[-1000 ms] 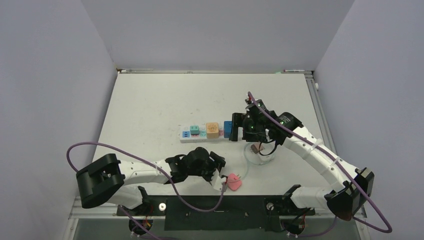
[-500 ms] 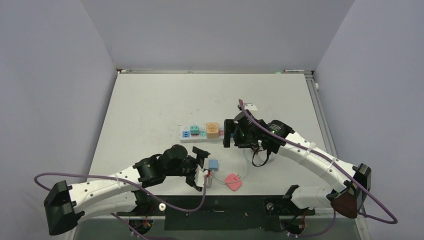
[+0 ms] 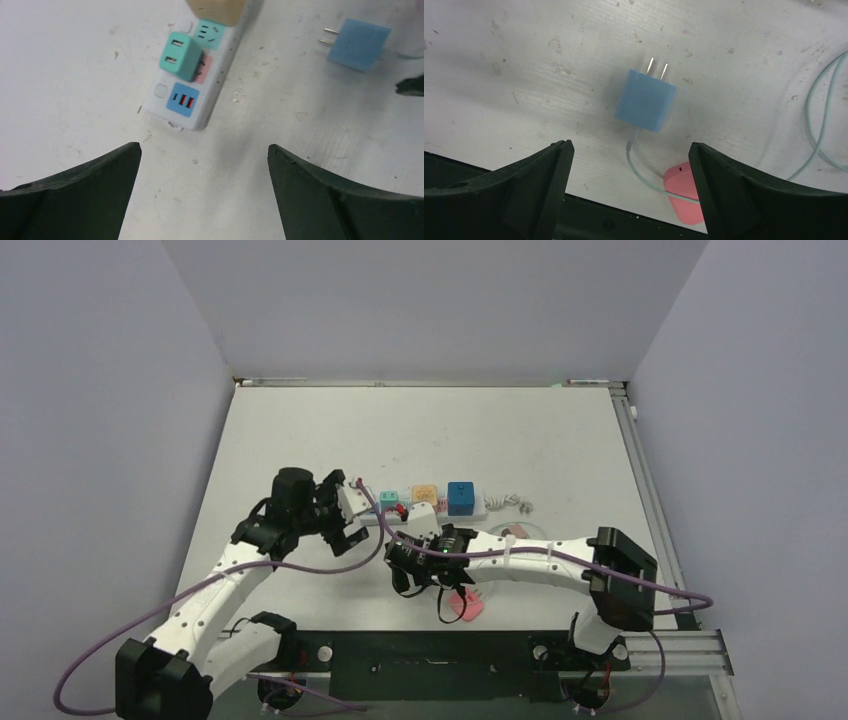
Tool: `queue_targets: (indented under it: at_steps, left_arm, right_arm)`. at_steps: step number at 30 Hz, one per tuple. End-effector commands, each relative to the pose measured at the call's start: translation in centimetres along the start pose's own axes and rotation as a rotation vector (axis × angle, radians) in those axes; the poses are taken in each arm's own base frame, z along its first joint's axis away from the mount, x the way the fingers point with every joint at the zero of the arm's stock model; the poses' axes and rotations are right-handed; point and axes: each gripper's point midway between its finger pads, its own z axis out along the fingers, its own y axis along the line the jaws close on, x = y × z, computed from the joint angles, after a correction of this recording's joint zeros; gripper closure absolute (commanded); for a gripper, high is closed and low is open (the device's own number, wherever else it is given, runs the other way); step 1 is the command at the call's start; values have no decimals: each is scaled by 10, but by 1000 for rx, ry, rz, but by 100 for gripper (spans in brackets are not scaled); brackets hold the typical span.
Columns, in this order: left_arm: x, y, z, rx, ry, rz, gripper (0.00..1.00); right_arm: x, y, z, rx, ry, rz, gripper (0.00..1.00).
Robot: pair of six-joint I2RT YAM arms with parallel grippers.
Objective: Insert the plug
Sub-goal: Pick up the plug from the center of the board.
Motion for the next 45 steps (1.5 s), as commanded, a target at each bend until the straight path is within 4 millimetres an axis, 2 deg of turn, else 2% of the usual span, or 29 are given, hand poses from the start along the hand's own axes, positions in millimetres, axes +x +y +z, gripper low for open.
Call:
queue_targets:
  at_steps: [1,5,9,12,16,22,24,27,29,31,34,35,39,45]
  left_arm:
    - [-17,30,-1,-38,-48,-116,4]
    - [-16,40,2,-52,-43,-179,4]
    - [-9,54,4,-67,-8,-262,4]
    - [-11,64,2,-90,-9,-299,4]
    - [-12,65,0,-85,-12,-319,4]
    - [-10,62,2,-76,-17,-311,4]
    - [-10,62,1,-74,-18,-301,4]
    - [-8,59,1,-64,-15,-291,4]
    - [-8,56,1,-50,-17,-280,4]
    - [-8,53,1,-37,-22,-270,4]
    - [-10,52,1,-28,-34,-260,4]
    - [-11,51,1,-25,-38,-256,4]
    - [-13,50,0,-14,-42,-242,4]
    - [-12,47,-1,-9,-41,-230,4]
  right_arm:
    - [-13,8,13,19,-82,-18,10]
    - [-6,7,28,37,-75,-32,9]
    - [0,9,40,32,-68,-43,2]
    - [10,6,48,42,-50,-50,7]
    - [21,3,53,37,-43,-45,11]
    - [25,1,56,29,-57,-30,28]
    - [25,1,57,26,-61,-32,39]
    - [24,-1,59,31,-68,-39,63]
    - [24,0,59,26,-74,-43,67]
    - [24,0,59,25,-69,-52,58]
    - [25,0,61,36,-56,-62,26]
    - [26,0,62,37,-52,-64,20]
    - [23,3,65,28,-61,-59,15]
    - [16,3,70,25,-82,-32,20]
